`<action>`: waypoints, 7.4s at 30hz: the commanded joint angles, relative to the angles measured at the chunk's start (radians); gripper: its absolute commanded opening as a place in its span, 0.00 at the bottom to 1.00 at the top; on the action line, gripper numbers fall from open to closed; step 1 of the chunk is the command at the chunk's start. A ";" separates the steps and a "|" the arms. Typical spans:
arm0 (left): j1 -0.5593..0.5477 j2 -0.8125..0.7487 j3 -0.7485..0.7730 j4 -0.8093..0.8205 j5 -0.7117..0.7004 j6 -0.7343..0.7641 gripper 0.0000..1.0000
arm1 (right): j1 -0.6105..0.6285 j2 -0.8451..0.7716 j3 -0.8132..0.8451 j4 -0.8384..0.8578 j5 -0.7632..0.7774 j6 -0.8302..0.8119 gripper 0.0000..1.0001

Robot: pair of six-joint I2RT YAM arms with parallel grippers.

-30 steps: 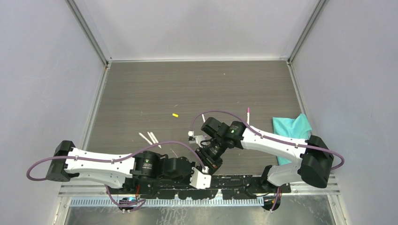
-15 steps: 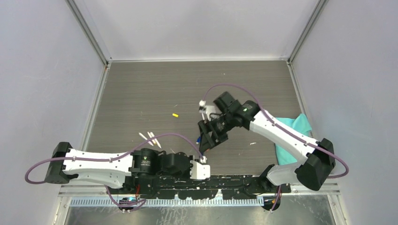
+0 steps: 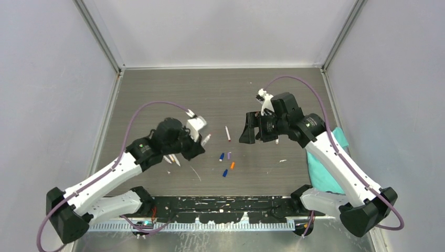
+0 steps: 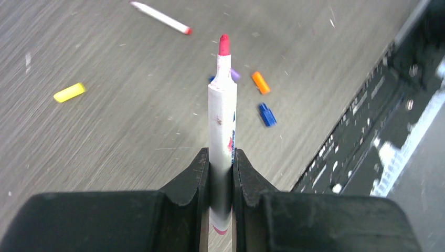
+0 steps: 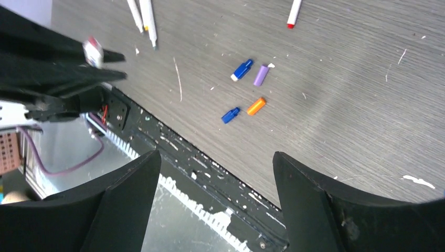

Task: Insert the pens into the pen caps
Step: Pick up the pen cap at the center of the board, then insert the pen cap onto the pen.

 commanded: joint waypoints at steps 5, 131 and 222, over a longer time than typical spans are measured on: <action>0.387 -0.041 0.049 0.154 0.335 -0.223 0.00 | 0.097 -0.066 -0.261 0.234 0.168 0.183 0.79; -0.001 -0.159 -0.253 0.439 0.212 -0.977 0.00 | 0.385 0.130 -0.114 0.506 0.371 0.739 0.01; 0.004 -0.197 -0.361 0.689 0.315 -0.487 0.00 | 0.248 -0.068 -0.130 0.589 0.069 0.383 0.78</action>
